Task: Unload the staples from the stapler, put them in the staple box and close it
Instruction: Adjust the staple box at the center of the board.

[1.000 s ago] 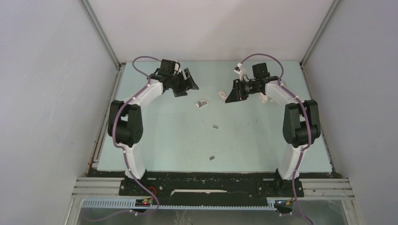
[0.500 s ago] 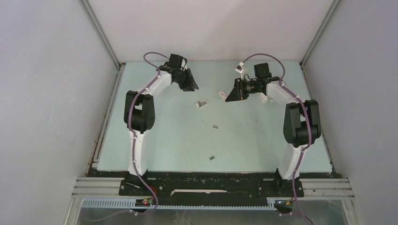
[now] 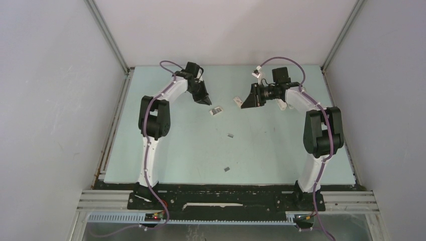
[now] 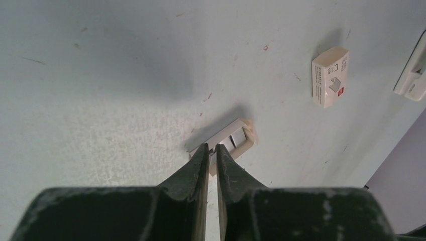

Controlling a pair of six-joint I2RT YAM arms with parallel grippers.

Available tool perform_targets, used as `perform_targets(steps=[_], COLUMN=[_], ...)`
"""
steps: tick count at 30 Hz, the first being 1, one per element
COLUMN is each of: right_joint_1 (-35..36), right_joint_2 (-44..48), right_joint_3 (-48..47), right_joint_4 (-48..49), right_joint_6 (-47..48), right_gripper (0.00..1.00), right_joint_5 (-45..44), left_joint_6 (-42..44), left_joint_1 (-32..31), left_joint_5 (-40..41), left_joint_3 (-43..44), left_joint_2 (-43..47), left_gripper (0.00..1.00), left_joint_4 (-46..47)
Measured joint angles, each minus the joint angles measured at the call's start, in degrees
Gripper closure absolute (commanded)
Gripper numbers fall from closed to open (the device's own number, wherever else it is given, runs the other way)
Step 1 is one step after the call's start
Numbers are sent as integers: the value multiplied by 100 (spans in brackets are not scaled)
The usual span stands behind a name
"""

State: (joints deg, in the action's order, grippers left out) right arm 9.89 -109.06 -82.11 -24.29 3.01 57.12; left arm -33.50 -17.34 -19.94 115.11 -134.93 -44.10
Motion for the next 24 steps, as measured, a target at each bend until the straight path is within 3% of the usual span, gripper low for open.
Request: perform_targets(steps=[24], right_joint_1=[0], right_joint_2=[0], right_joint_3=[0], right_joint_4=[20], right_joint_6=[-55], right_gripper=[69], right_joint_5=[46], left_joint_6=[111], left_joint_1=[-120], left_joint_5=[-129], left_joint_3=[181], left_joint_2=[-299], left_gripper=[85], left_joint_4=[-175])
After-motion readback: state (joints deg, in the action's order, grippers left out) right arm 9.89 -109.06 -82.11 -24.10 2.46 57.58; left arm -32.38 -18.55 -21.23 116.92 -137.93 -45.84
